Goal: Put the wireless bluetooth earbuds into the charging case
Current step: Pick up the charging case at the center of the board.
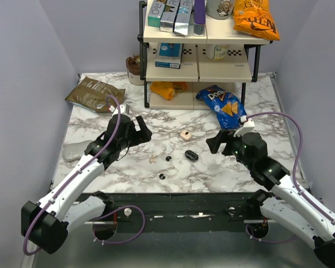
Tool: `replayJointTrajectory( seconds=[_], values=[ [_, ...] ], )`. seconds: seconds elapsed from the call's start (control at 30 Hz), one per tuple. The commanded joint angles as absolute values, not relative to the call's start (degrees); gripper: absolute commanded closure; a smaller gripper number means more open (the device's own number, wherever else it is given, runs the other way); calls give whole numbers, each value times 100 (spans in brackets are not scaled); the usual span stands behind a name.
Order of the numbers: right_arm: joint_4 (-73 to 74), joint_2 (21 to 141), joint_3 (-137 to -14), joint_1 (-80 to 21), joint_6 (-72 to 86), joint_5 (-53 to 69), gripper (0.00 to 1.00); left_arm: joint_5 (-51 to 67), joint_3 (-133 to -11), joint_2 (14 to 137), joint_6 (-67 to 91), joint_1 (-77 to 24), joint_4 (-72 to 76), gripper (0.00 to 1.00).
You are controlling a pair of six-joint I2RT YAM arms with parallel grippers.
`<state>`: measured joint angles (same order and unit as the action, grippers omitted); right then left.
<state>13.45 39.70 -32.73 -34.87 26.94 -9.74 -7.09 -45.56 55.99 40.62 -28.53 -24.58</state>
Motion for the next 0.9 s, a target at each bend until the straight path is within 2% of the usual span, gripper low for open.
replayJointTrajectory(
  seconds=[0.0,0.17,0.4,0.6,0.73,0.87],
  values=[
    [1485,3938,-3428,-3524,2549,-783,0,-290,-4386,5423,3710,-2883,-2162,1],
    [1616,4025,-3620,-3516,2408,-712,0,-702,-4412,5317,3297,-3206,-2241,1],
    [2003,4569,-4165,-3516,2144,-747,0,-1326,-4939,5941,2752,-3998,-2566,1],
    [2180,4878,-4158,-3516,3002,-1720,0,-2223,-5563,6960,2514,-5070,-3164,1],
    [1872,4834,-3955,-3516,2857,-1266,0,-1970,-5696,7321,2575,-5352,-2937,1],
    [1846,4589,-3806,-3524,2707,-1239,0,-1363,-4785,6831,2741,-5361,-1568,1]
  ],
)
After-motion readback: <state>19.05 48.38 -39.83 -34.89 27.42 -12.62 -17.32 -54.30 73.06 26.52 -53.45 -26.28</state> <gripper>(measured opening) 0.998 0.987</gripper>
